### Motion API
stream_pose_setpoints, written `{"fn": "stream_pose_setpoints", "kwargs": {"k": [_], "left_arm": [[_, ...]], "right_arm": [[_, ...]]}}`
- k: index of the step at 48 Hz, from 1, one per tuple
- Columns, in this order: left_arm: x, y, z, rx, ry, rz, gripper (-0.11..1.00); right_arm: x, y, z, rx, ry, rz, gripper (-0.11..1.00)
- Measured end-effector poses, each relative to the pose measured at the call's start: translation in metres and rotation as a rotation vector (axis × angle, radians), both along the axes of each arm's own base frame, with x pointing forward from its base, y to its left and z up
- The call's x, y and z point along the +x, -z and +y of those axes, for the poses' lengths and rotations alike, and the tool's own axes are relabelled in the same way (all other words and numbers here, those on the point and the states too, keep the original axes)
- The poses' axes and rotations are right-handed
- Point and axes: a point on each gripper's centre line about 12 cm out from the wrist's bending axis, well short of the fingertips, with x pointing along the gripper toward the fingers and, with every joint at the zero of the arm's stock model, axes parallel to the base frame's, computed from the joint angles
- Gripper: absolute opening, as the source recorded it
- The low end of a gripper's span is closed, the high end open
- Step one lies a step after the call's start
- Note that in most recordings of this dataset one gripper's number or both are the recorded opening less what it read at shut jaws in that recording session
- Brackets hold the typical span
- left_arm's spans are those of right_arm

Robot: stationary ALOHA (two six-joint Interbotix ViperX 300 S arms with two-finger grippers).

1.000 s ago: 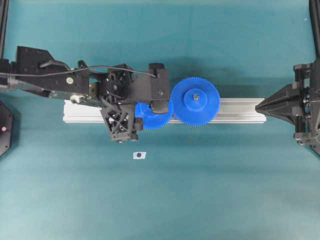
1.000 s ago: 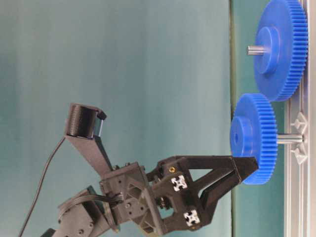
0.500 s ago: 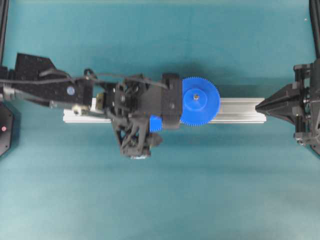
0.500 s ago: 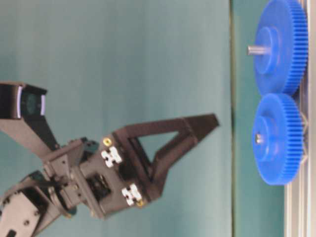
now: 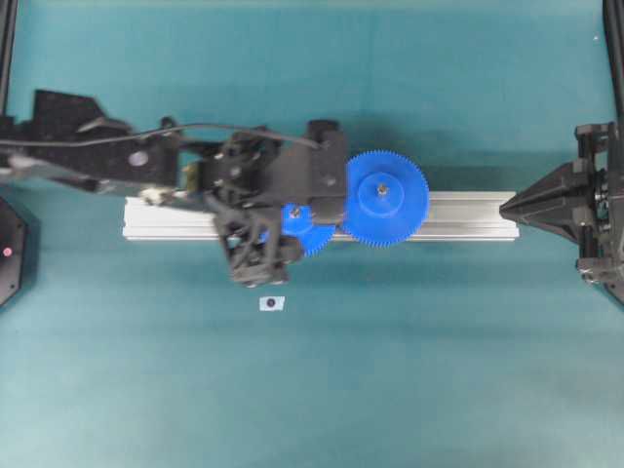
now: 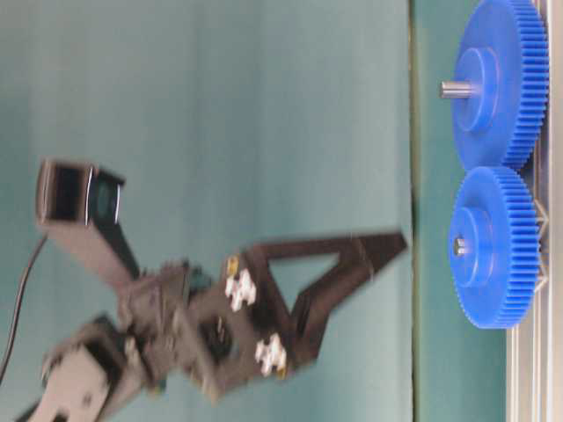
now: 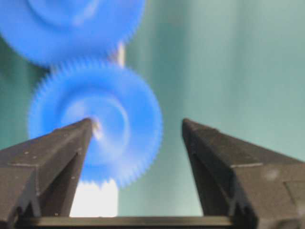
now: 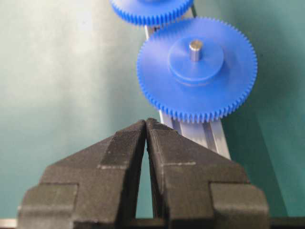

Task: Find the location of the shaft and insert the small gear.
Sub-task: 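Open the left gripper and pull it back off the gear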

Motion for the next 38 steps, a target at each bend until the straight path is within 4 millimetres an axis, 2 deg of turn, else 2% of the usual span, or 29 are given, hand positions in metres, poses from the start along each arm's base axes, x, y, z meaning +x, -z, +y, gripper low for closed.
{"fn": "stream_pose_setpoints", "kwargs": {"k": [11,20,26,38], "left_arm": [[-0.036,-0.003,-0.005,-0.019,-0.009,-0.002,0.76],[-0.061,0.026,0.012,-0.020,-0.057,0.007,0.76],[-0.060,0.035,0.026,-0.011,-0.085,-0.048,0.75],[-0.039,0.044,0.029,-0.002,-0.080,-0.103,0.69]], "right_arm": [[-0.001,-0.002,0.000,0.001,0.000,-0.008,0.16],[-0.002,-0.001,0.000,0.001,0.000,-0.008,0.16],[-0.002,-0.001,0.000,0.001,0.000,-0.008,0.16],[-0.002,-0.001,0.000,0.001,0.000,-0.008,0.16]]}}
